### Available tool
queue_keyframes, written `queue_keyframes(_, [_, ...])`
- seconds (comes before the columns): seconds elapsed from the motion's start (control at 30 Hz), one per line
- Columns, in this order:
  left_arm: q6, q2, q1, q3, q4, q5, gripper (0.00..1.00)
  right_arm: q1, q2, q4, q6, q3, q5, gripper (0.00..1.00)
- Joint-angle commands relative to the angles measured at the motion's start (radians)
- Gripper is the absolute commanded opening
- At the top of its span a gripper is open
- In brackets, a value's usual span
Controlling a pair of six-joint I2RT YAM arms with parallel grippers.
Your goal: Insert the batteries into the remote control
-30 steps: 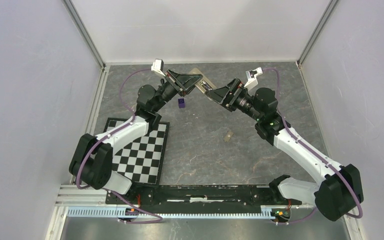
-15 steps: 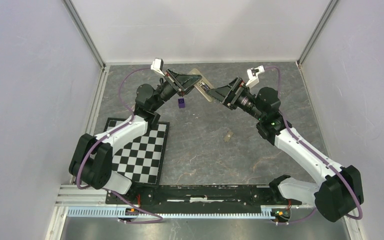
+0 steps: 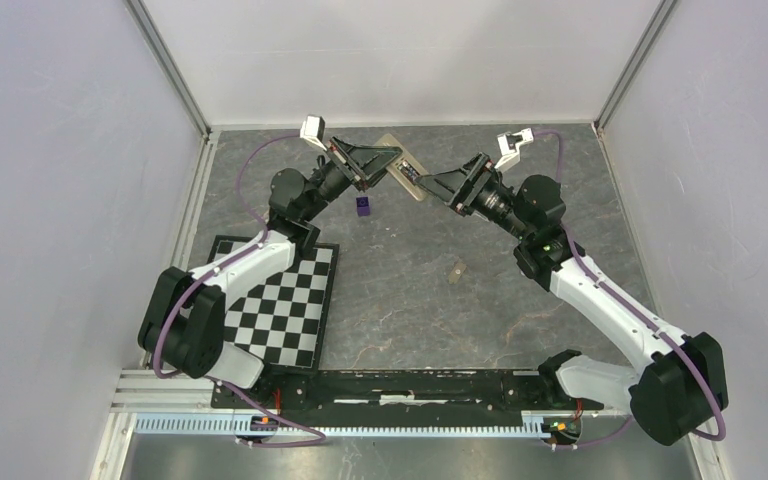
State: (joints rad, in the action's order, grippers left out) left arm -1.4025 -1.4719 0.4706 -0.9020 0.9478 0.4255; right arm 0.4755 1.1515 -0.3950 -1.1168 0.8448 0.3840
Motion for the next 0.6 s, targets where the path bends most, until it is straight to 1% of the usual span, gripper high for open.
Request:
queue_keyframes(0.0, [-0.05, -0.002, -0.003, -0.001, 0.103, 0.018, 0.02, -0.006, 0.003, -0.065, -0.02, 0.008, -0.001, 0.67])
queue_keyframes(0.2, [-0.056, 0.0, -0.003, 0.015, 0.129, 0.035, 0.02, -0.006, 0.033, -0.08, -0.035, 0.014, 0.011, 0.52])
queue_keyframes(0.57, [-0.065, -0.02, 0.023, -0.007, 0.161, 0.05, 0.02, 0.01, 0.084, -0.085, -0.025, 0.008, 0.021, 0.36])
